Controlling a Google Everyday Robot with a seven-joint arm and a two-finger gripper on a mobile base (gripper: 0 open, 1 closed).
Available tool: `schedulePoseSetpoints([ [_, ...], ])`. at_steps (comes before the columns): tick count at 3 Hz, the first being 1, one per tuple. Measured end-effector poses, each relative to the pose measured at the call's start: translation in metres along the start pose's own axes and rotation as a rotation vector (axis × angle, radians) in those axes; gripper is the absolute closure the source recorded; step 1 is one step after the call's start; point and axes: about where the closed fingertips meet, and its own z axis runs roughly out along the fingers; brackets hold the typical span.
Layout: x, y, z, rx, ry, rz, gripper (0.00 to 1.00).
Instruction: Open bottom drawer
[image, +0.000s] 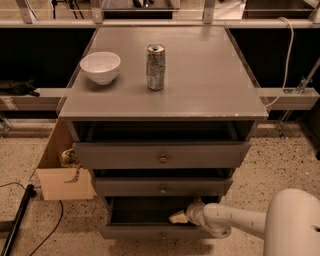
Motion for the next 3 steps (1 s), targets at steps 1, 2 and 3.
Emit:
schedulePoseSetpoints([
  [1, 0.009, -0.006, -0.001, 0.010, 0.032, 0.012, 0.00],
  [2, 0.016, -0.020, -0.002, 0.040, 0.071, -0.007, 0.00],
  [3, 0.016, -0.020, -0.002, 0.040, 0.071, -0.007, 0.00],
])
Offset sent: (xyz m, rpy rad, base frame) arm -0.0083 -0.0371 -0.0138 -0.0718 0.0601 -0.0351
